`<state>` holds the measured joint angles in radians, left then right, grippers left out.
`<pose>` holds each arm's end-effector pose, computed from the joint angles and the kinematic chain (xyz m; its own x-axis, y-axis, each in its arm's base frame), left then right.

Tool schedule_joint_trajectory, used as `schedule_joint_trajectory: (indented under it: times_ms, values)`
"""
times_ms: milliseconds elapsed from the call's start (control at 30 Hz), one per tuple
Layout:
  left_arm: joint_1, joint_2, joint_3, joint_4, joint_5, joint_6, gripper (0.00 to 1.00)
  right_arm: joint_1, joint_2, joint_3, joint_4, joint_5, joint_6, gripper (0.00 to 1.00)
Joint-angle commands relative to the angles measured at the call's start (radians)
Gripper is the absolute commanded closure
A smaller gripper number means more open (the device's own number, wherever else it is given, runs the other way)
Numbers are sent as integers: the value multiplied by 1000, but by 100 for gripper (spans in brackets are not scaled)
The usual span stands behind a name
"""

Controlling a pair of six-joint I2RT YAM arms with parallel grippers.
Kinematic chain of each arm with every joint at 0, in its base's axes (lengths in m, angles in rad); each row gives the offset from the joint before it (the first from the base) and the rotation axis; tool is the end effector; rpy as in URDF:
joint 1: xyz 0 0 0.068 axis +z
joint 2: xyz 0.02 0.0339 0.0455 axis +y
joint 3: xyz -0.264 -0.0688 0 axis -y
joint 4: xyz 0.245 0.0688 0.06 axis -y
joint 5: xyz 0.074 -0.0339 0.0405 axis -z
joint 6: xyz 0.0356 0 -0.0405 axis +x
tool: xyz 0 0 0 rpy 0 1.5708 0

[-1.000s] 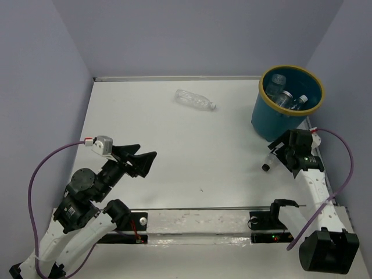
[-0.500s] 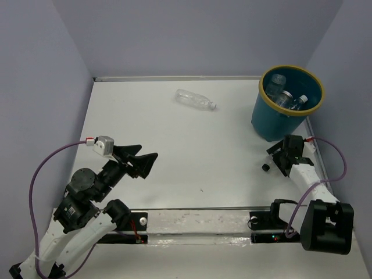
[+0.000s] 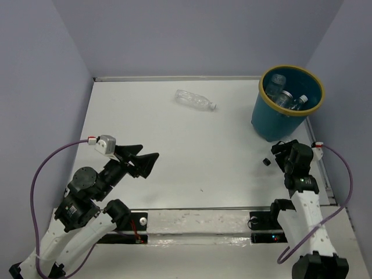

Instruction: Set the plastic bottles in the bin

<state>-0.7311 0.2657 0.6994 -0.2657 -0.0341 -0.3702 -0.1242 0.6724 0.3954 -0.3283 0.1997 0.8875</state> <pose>0.0532 -0.0461 0.3585 -0.1163 -0.3814 -0.9171 0.6438 0.6741 -0.3620 0.1530 -0.0262 0.2067 -0.1368 0.7831 -0.6067 0.6167 0.5466 0.5664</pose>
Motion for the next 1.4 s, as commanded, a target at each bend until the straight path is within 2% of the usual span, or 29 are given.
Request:
schedule_joint_trajectory:
  times_ms: [0,133,267,333,400,433,467,500,567,700,867,1067,1167,1233,1300,1333,1367]
  values:
    - [7,9,-9,49,10,19,7,-5,-180,78,-190,-251,34,60]
    - [7,49,-6,45,0,17,7,-5,-263,187,-310,-503,57,61]
    - [38,84,-1,39,-13,5,7,-5,-330,336,-436,-640,25,61]
    - [55,98,-3,37,-24,-12,7,-5,-307,422,-443,-696,-10,61]
    - [59,121,-1,36,-35,-51,7,-5,-214,609,-446,-749,-63,63]
    - [59,131,5,25,-44,-73,7,-5,-174,687,-452,-750,-144,63]
    - [59,139,9,16,-67,-100,6,-5,-133,764,-454,-738,-194,63]
    - [58,145,9,13,-114,-175,4,-5,-56,890,-453,-661,-234,63]
    - [58,129,-37,78,-106,-235,1,-5,10,948,-367,-552,-320,65]
    - [58,170,-112,198,-87,-361,1,-5,208,933,-178,-345,-380,69]
    - [59,314,-100,238,-182,-426,1,-5,452,1002,-62,-103,-473,71]
    - [58,486,-81,373,-280,-519,1,-14,519,975,83,64,-542,71]
    - [59,641,-23,422,-308,-519,1,-26,549,909,170,119,-542,70]
    - [59,713,15,440,-323,-515,1,-26,587,889,187,136,-530,67]
    - [59,832,80,467,-352,-509,1,-26,599,855,196,156,-507,51]
    - [64,872,134,468,-360,-507,1,-26,590,840,213,156,-489,29]
    - [65,917,164,468,-372,-507,1,-26,583,827,216,149,-480,19]
